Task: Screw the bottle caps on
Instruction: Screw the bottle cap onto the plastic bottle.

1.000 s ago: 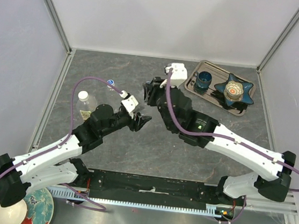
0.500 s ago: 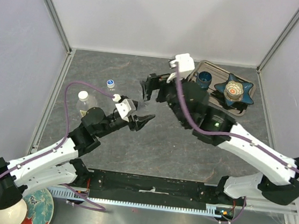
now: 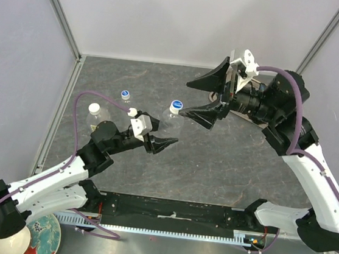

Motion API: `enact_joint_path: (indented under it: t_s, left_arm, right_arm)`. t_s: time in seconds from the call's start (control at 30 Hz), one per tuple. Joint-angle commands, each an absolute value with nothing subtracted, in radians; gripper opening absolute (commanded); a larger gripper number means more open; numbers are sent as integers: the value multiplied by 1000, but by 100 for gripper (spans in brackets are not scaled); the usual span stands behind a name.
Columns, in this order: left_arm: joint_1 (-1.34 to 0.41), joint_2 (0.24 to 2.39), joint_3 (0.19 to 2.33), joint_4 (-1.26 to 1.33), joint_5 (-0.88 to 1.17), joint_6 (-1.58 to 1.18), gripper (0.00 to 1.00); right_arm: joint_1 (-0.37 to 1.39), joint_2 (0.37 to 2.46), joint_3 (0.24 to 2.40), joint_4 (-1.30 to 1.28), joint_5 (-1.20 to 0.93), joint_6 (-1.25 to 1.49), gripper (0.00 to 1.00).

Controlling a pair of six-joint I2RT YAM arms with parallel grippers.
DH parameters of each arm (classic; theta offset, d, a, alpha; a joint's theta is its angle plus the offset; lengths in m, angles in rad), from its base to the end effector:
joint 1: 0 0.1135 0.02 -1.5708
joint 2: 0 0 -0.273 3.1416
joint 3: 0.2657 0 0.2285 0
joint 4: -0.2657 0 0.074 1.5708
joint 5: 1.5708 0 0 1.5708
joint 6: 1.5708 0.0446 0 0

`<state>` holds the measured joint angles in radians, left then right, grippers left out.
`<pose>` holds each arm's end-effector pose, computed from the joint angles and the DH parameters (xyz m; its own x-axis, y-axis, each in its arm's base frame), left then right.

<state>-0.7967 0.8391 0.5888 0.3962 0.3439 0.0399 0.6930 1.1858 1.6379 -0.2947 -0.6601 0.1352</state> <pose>0.1157 -0.1398 0.3370 0.1377 -0.0871 -0.9866 0.9016 0.4234 0.0885 0.1345 0.1472 0.5339 -0.0113 0.1290 -0.9916 -0.9780 0.2053 0.0379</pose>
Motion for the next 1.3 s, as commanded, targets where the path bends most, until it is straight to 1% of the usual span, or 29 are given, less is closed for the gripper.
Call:
enact_joint_path:
  t_s: [0.0, 0.03, 0.1, 0.13, 0.17, 0.27, 0.4, 0.43, 0.53, 0.6, 0.9, 1.0, 1.1, 1.13, 1.17, 1.2, 1.27]
  left_arm:
    - [-790, 818, 640, 451, 599, -61, 2]
    - [-790, 821, 647, 449, 612, -64, 2]
    - [-788, 822, 653, 446, 627, -67, 2]
    - [-785, 824, 657, 443, 635, -69, 2]
    - [-785, 825, 661, 443, 644, -69, 2]
    - [-785, 833, 667, 442, 681, -75, 2]
    - [-785, 838, 670, 442, 687, -75, 2]
    - [-785, 839, 675, 442, 686, -74, 2]
    - [-785, 844, 675, 442, 684, -75, 2]
    - [-785, 848, 675, 442, 684, -74, 2]
    - [-785, 857, 684, 437, 704, -66, 2]
    - [-785, 861, 687, 440, 687, -67, 2]
    - [-785, 859, 684, 443, 680, -69, 2]
    - [-785, 861, 680, 445, 680, -71, 2]
    - [-785, 861, 677, 448, 677, -72, 2]
    - [-785, 861, 678, 446, 673, -74, 2]
    - [-785, 861, 675, 446, 672, -72, 2]
  right_arm:
    - [604, 1241, 1622, -174, -1152, 211, 94]
    - [592, 1238, 1588, -131, -1211, 272, 91]
    - [589, 1217, 1539, 56, -1238, 355, 89]
    - [589, 1207, 1481, 139, -1249, 408, 88]
    - [589, 1203, 1453, 325, -1258, 545, 88]
    - [586, 1210, 1394, 522, -1269, 699, 86]
    - [586, 1226, 1365, 621, -1275, 770, 83]
    - [587, 1227, 1358, 633, -1276, 776, 79]
    - [588, 1236, 1345, 655, -1273, 791, 73]
    - [588, 1247, 1338, 681, -1272, 807, 72]
    - [589, 1302, 1328, 683, -1235, 785, 74]
    - [589, 1302, 1310, 736, -1235, 822, 74]
    - [589, 1296, 1279, 814, -1246, 877, 66]
    - [589, 1298, 1272, 818, -1247, 879, 60]
    - [589, 1296, 1269, 825, -1250, 880, 57]
    - [589, 1296, 1264, 831, -1249, 888, 51]
    - [589, 1298, 1264, 836, -1247, 891, 44]
